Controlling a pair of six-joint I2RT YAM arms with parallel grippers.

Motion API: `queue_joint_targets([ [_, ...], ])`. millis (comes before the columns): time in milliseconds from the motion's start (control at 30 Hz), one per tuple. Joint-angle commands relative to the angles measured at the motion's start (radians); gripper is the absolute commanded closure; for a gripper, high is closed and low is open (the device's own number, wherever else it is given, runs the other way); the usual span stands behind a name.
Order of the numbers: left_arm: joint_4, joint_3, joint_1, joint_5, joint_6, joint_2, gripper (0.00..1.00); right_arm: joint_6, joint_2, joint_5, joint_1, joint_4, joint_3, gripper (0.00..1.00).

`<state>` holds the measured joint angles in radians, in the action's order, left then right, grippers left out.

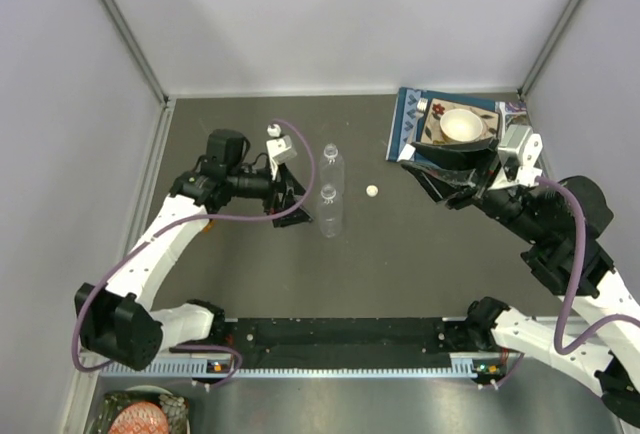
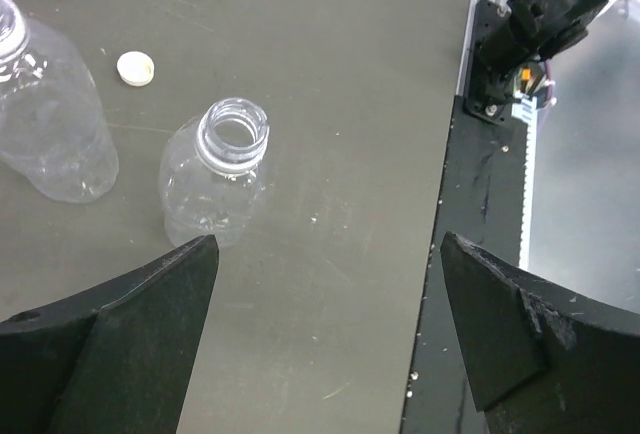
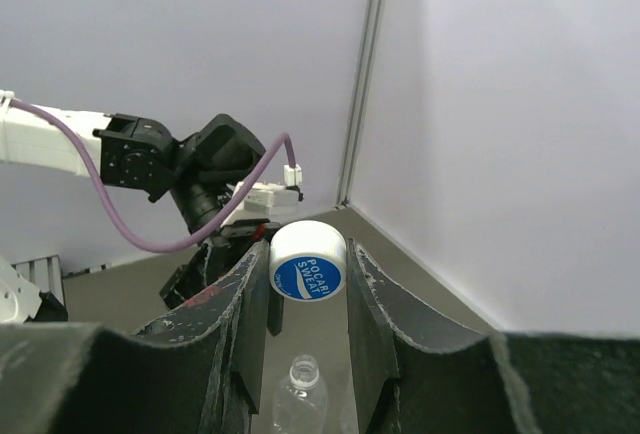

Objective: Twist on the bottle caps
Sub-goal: Pick up the plastic bottle at the center of the board.

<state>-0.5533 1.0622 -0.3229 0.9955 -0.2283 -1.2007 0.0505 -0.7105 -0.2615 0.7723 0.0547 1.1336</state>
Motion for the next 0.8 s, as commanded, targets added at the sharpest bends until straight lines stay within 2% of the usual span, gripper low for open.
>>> queue_joint_targets([
  [0, 0.128, -0.010, -0.050, -0.032, -0.091, -0.040, 0.02, 0.002, 0.005, 0.021, 0.016, 0.004, 0.025, 0.97],
  [133, 0.185, 0.015, -0.108, -0.087, -0.083, -0.089, 0.02, 0.000, 0.002, 0.024, 0.016, 0.002, 0.023, 0.97],
  [333, 0.257, 0.042, -0.116, -0.150, -0.074, -0.158, 0.02, -0.003, 0.003, 0.027, 0.016, 0.004, 0.018, 0.97],
  [700, 0.354, 0.054, -0.117, -0.124, -0.059, -0.215, 0.02, -0.014, 0.003, 0.034, 0.016, 0.008, -0.005, 0.99],
  [767, 0.362, 0.067, -0.117, -0.117, -0.037, -0.227, 0.09, -0.015, 0.005, 0.039, 0.016, 0.007, -0.006, 0.99],
])
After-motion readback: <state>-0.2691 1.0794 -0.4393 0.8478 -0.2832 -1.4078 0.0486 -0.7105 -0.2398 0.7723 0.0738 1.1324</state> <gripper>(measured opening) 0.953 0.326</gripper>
